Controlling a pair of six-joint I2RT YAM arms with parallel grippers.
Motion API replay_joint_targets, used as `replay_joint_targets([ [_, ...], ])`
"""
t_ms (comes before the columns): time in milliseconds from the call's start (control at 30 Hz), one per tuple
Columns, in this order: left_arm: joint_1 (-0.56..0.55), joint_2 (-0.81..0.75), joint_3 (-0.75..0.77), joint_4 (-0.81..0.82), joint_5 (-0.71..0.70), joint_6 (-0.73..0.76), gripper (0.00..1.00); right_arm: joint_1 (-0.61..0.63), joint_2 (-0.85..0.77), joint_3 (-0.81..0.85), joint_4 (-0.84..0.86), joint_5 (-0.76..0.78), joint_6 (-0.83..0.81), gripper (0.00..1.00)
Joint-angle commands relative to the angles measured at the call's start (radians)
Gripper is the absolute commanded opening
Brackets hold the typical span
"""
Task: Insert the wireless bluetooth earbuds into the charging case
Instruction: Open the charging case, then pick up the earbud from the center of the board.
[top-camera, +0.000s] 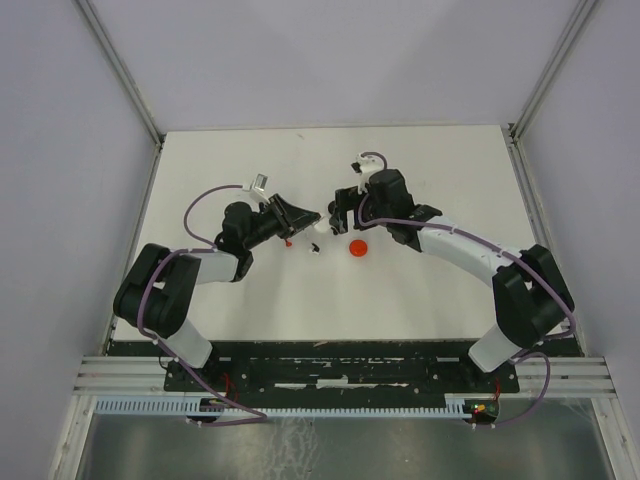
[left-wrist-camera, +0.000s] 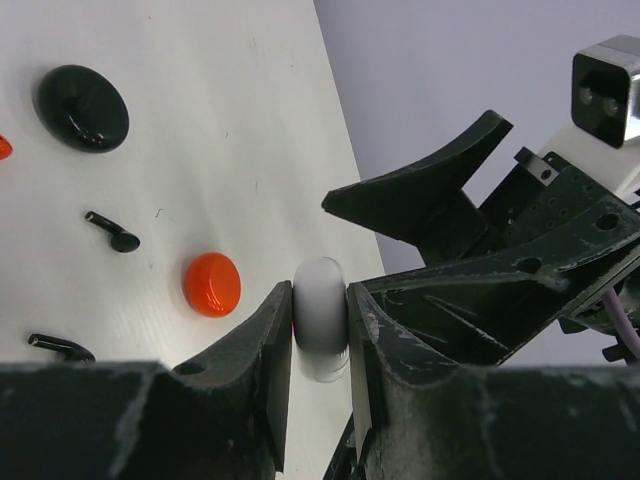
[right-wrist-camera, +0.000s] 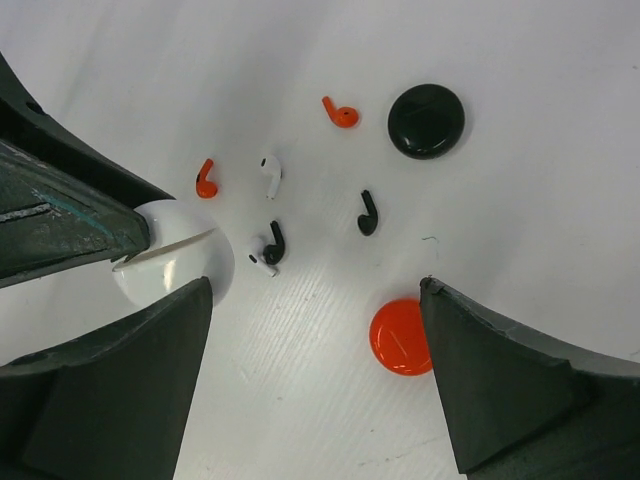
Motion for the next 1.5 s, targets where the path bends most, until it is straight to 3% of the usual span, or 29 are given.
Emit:
replay_joint_targets([
  [0,-0.009,-0.03,0.002,0.071,-0.009,0.007,0.03,0.025,0.034,0.023,0.073,-0.012,0.027,0.92],
  [400,-0.011,-0.024,0.003,0.098,-0.01,-0.045,0.03,0.044,0.071,0.015,0.104,0.015,0.033,0.92],
  [700,-0.011,0.039,-0.025,0.224,-0.016,-0.177,0.03,0.044,0.112,0.06,0.141,0.028,0.028,0.92],
  [1033,0.089,0.039,-0.085,0.297,-0.172,-0.31,0.03,0.053,0.077,0.04,0.066,0.05,0.008,0.89],
  [1467,0.194,-0.185,-0.329,0.292,-0.416,-0.374,0.03,0.114,0.38,0.436,-0.275,0.071,-0.117,0.7],
])
